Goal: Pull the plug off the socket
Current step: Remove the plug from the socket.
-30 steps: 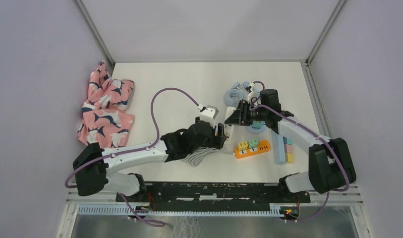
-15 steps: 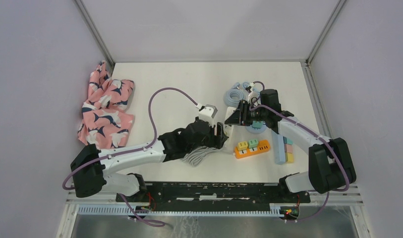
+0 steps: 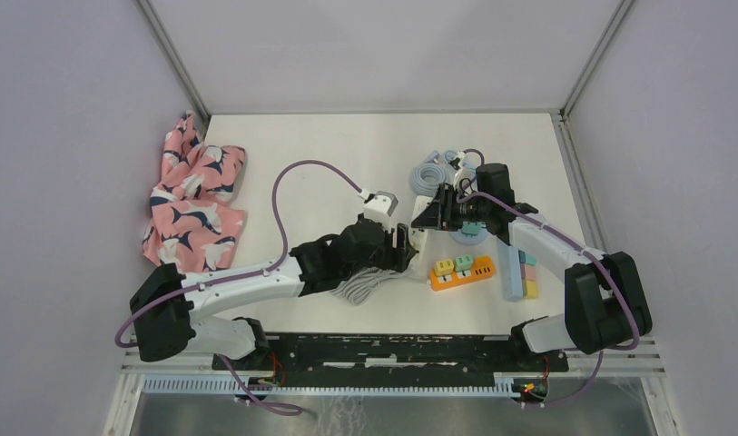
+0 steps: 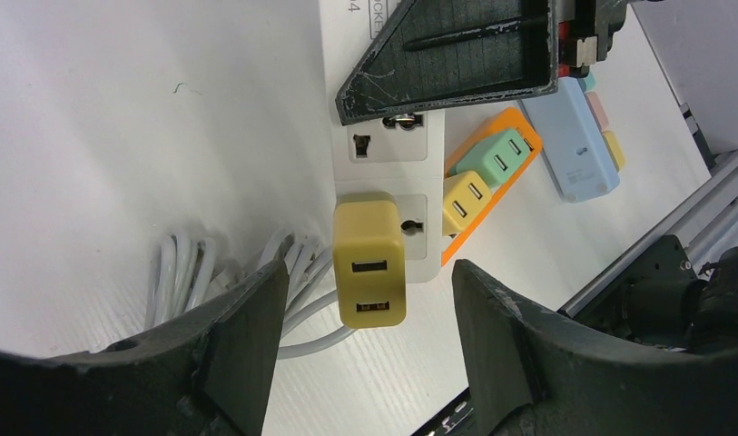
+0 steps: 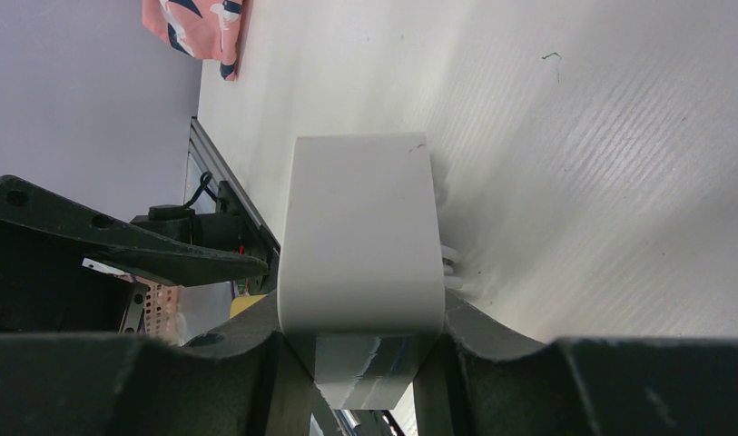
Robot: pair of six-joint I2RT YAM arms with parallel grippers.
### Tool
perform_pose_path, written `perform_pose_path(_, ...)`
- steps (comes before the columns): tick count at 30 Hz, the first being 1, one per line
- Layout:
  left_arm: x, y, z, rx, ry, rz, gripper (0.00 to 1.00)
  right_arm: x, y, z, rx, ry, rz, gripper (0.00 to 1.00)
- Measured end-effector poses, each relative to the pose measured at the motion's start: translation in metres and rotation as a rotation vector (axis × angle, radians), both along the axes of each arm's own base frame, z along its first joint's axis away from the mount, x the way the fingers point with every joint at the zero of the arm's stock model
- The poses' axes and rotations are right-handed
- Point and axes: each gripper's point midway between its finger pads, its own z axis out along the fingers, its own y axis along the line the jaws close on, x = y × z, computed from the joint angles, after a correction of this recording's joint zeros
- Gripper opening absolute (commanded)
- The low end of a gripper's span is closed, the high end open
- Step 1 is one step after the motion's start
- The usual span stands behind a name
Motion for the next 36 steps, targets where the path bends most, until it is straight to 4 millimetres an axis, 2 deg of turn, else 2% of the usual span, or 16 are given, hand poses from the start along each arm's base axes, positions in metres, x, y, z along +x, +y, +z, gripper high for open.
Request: perform_pose_path(36,0.0020,-0.0020,0.0063,-0.031,-0.019,0.004,0.73,-0.0004,0.0018,-0.0010,0.007,0.013,0.012,0.00)
